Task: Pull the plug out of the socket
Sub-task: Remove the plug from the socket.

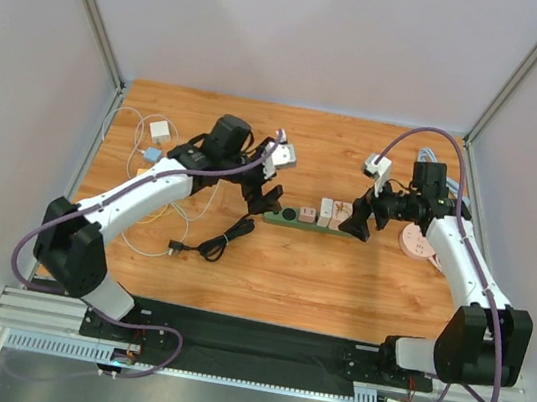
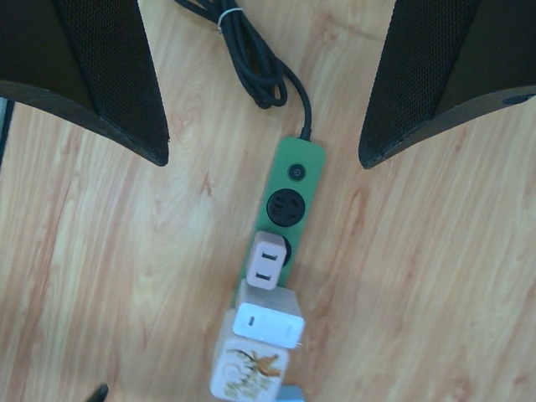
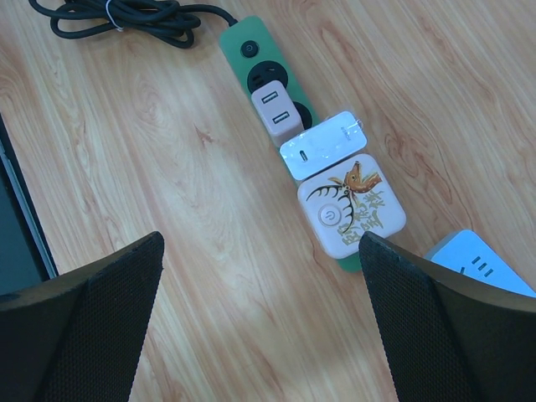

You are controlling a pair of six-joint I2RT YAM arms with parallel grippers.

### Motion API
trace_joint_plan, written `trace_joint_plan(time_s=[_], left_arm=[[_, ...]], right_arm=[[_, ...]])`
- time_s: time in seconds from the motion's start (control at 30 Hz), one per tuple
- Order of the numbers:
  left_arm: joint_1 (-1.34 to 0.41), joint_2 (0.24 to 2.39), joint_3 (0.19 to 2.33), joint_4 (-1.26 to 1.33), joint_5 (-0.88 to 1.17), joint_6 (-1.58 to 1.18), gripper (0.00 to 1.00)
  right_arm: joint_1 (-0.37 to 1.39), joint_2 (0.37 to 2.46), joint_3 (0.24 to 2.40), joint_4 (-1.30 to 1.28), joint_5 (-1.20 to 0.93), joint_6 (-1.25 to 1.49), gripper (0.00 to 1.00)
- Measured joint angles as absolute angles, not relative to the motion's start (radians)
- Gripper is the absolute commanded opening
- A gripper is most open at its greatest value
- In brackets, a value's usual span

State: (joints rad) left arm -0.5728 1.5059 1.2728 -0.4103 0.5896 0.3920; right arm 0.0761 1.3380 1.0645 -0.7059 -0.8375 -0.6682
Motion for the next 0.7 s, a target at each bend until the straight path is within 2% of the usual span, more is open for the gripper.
trace_joint_plan(time_s=[0.2, 0.4, 0.7], left_arm=[[-0.669, 1.665, 1.359, -0.519, 0.545, 0.605, 0.96], [-0.688, 1.763, 1.408, -0.567, 0.540, 0.754, 0.94], [-0.701, 1.888, 1.527, -0.578, 0.512, 0.817, 0.80]], right_arm=[[0.075, 1.341, 1.063, -0.679, -0.809, -0.671, 1.00], [0.075, 1.359, 1.063, -0.648, -0.767, -0.672, 1.00], [0.075, 1.392, 1.063, -0.628, -0.681, -0.673, 0.99]])
